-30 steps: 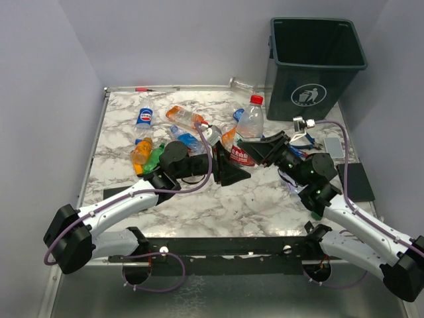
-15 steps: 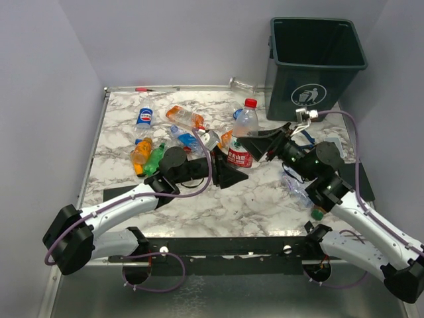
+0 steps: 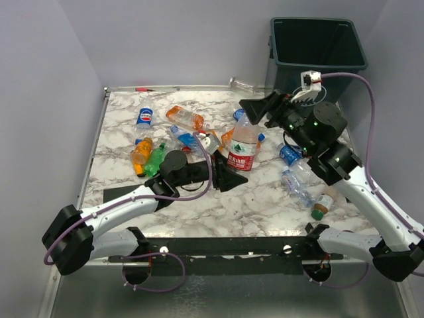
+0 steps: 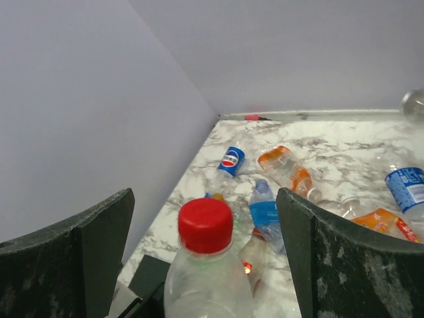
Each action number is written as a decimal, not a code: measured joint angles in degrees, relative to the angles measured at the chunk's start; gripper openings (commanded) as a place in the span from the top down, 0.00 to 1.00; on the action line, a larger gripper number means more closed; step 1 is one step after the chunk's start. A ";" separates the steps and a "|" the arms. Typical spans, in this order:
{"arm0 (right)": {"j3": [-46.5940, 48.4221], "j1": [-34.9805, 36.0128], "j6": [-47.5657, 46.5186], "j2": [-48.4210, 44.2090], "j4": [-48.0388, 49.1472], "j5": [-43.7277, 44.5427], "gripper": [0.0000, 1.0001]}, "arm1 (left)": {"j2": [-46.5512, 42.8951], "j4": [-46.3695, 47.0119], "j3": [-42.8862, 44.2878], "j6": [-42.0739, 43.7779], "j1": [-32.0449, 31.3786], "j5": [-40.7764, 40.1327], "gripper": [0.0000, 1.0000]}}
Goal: Put the plastic bottles in the bin
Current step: Place the plastic bottle in the trash bin, then pick up the plastic bottle at the center of the board, then place the plastic bottle in the trash bin.
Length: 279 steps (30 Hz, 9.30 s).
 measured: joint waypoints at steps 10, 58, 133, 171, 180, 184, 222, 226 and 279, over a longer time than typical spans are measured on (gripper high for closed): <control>4.63 -0.37 -1.53 6.32 -7.91 1.18 0.41 | -0.98 -0.13 -0.42 1.29 -0.81 -0.70 0.70; 52.04 -33.88 -25.33 54.18 35.76 33.51 0.26 | -6.95 -9.77 -2.49 8.52 -1.20 -31.65 0.01; -44.78 -8.94 15.04 -14.88 -1.53 -2.97 0.00 | 31.91 -49.00 18.16 0.35 10.93 -55.41 0.31; -26.86 -8.94 11.15 -8.17 13.84 -30.21 0.07 | -8.22 -5.79 -6.64 12.26 7.43 -4.66 0.72; -26.86 -8.39 17.18 -3.15 20.15 -31.76 0.09 | -13.79 5.27 -13.16 13.57 5.62 -4.94 0.77; -26.40 -6.05 20.15 0.59 22.99 -32.00 0.10 | -14.12 6.60 -13.27 14.29 5.18 -5.60 0.77; -13.97 5.16 8.13 7.10 6.99 -20.39 0.67 | -13.00 5.01 -13.51 14.60 4.66 -10.25 0.87; -13.64 5.44 6.91 7.08 6.03 -19.56 0.78 | -12.90 4.70 -13.51 14.51 4.57 -10.51 0.87; 50.49 -23.93 -29.68 34.23 14.88 35.45 1.00 | -22.45 -14.62 -8.72 14.25 4.50 -48.96 0.01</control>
